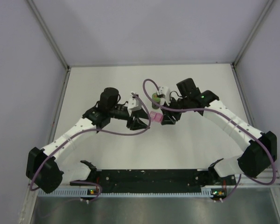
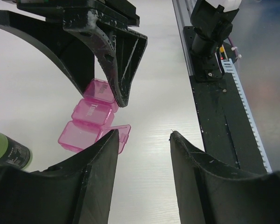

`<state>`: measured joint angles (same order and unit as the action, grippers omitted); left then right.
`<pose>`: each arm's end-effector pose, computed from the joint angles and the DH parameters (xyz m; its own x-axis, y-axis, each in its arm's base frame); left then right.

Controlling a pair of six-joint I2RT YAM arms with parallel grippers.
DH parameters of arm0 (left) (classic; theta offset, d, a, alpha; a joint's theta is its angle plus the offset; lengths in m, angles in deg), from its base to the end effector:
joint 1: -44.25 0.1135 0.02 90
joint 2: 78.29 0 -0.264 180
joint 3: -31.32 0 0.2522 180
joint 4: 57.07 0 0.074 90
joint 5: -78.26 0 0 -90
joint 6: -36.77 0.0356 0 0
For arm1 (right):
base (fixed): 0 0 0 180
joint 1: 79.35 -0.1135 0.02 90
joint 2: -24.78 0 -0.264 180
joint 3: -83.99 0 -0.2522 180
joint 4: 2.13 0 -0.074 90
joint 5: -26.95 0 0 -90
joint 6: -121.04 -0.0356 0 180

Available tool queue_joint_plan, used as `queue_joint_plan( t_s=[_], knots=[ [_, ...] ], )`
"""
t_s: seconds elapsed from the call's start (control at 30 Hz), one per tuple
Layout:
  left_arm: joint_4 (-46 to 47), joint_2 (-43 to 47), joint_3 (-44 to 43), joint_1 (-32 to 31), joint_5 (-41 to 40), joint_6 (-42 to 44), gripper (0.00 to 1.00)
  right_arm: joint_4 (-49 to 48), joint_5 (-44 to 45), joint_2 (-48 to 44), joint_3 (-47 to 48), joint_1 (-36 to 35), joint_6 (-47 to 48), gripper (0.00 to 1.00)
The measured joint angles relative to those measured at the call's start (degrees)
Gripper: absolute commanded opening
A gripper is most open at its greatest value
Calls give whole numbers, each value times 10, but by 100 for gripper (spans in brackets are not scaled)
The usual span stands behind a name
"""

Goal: Sort the pills into containers
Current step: Open the pill container at the center of the board.

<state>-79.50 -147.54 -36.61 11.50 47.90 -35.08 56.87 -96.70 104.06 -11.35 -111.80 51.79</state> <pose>0.2044 -0.1680 0.3175 -0.0298 0.2064 -0.9780 0.9965 -0.0699 -0.0451 0.2286 0.1687 0.3131 -0.3788 -0.5904 -0.7127 -0.9177 0.3389 0.2070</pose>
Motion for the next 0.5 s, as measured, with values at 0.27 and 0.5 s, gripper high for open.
queue_joint_plan(
  t_s=[0.27, 0.5],
  knots=[
    [-10, -10, 10, -13, -1, 14, 53, 0, 7, 1, 0, 2, -3, 0],
    [-21, -16, 12, -19, -10, 35, 53, 0, 9, 1, 0, 7, -8, 0]
  ],
)
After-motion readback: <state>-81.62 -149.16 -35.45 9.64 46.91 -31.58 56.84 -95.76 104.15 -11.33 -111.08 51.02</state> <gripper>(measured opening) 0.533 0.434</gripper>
